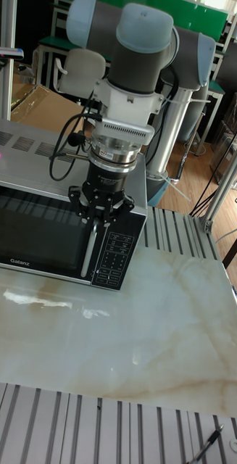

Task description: Open the microwave door

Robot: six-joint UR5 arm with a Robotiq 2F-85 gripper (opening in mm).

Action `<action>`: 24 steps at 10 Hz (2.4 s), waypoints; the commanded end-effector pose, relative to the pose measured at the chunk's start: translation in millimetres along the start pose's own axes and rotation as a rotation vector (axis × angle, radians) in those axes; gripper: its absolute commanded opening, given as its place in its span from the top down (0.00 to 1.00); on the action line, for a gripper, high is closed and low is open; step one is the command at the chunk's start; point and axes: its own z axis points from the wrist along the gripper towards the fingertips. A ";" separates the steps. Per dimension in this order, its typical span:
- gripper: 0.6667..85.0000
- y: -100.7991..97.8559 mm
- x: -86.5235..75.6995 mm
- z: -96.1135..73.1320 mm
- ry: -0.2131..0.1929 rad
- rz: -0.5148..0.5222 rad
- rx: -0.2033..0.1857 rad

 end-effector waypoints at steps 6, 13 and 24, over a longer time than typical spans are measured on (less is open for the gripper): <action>0.66 2.3 -2.2 -3.2 -0.010 0.000 -0.014; 0.66 3.3 -3.5 -3.2 -0.015 0.000 -0.017; 0.66 7.2 -4.5 -2.4 -0.018 -0.001 -0.024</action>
